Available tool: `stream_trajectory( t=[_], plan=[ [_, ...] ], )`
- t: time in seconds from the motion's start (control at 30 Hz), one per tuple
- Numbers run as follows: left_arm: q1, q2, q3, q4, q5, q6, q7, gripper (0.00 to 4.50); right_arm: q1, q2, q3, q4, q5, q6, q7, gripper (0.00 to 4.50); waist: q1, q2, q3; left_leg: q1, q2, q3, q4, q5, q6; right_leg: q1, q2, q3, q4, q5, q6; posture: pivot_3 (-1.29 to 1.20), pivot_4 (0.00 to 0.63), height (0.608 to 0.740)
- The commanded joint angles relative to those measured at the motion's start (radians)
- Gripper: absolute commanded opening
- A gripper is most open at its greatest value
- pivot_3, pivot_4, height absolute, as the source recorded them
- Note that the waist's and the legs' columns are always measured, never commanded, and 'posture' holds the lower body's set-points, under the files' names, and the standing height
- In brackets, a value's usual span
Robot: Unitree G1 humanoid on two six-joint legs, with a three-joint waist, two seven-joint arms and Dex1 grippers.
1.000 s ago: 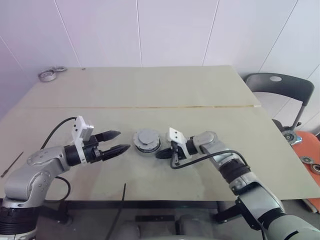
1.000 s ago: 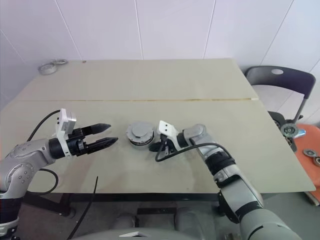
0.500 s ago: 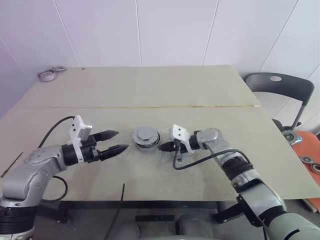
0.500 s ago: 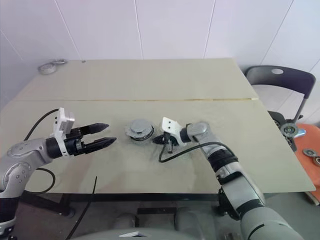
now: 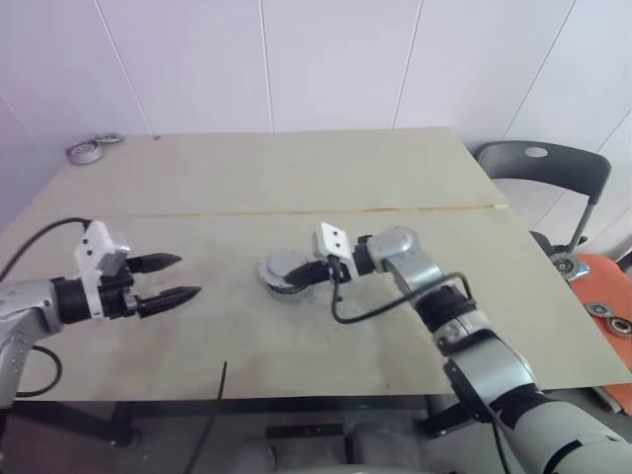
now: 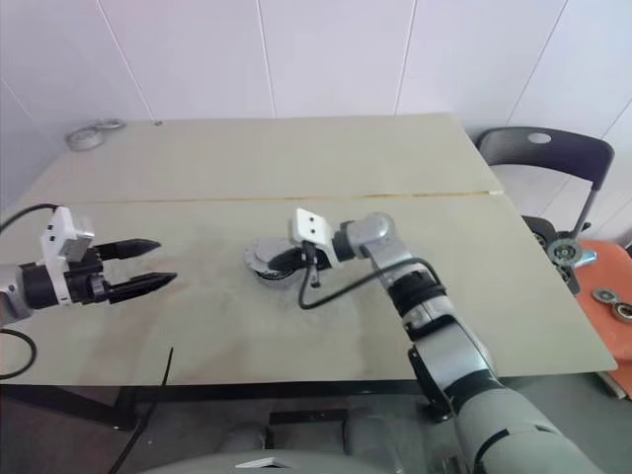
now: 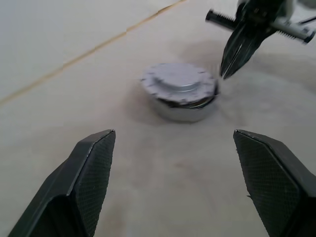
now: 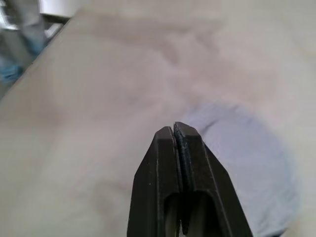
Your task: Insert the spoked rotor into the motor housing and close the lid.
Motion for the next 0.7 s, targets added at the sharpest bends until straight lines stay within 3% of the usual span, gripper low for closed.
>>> stream_trajectory(
  t=[0.03, 0.33, 0.43, 0.67, 0.7],
  plan=[
    [-0.003, 0.018, 0.077, 0.013, 0.021, -0.065, -0.014, 4.07, -0.095, 0.026, -0.064, 0.133, -0.013, -0.120, -0.082, 0.07, 0.000, 0.000, 0.000, 0.000, 0.000, 0.000, 0.000, 0.000, 0.000, 0.000, 0.000, 0.000, -0.001, 0.000, 0.001, 0.00, 0.000, 0.740],
    [0.129, -0.048, 0.165, -0.113, -0.016, -0.044, 0.033, 4.07, -0.184, 0.086, -0.105, 0.343, -0.045, -0.327, -0.085, 0.07, -0.026, 0.000, 0.000, 0.001, 0.000, 0.000, -0.006, 0.000, 0.000, -0.002, 0.000, 0.000, -0.001, 0.001, 0.003, 0.00, 0.000, 0.740],
    [0.162, -0.077, 0.180, -0.159, -0.027, -0.030, 0.060, 4.07, -0.210, 0.101, -0.110, 0.409, -0.055, -0.314, -0.060, 0.62, -0.029, 0.000, 0.000, 0.001, 0.000, 0.000, -0.006, 0.000, 0.000, -0.001, 0.000, 0.000, 0.000, 0.001, 0.002, 0.00, 0.000, 0.740],
    [0.237, -0.122, 0.230, -0.263, -0.065, 0.005, 0.113, 4.07, -0.288, 0.151, -0.154, 0.497, -0.047, -0.151, 0.036, 2.97, -0.031, 0.000, 0.000, 0.003, 0.000, 0.000, -0.002, 0.000, 0.000, -0.002, 0.000, 0.000, 0.007, 0.001, 0.002, 0.00, 0.000, 0.740],
    [0.248, -0.126, 0.240, -0.274, -0.071, 0.011, 0.118, 4.07, -0.295, 0.158, -0.160, 0.503, -0.048, -0.132, 0.043, 2.97, -0.030, 0.001, 0.000, 0.003, 0.000, 0.000, -0.002, 0.000, 0.000, -0.001, 0.000, 0.000, 0.008, 0.001, 0.002, 0.00, 0.000, 0.740]
  ],
)
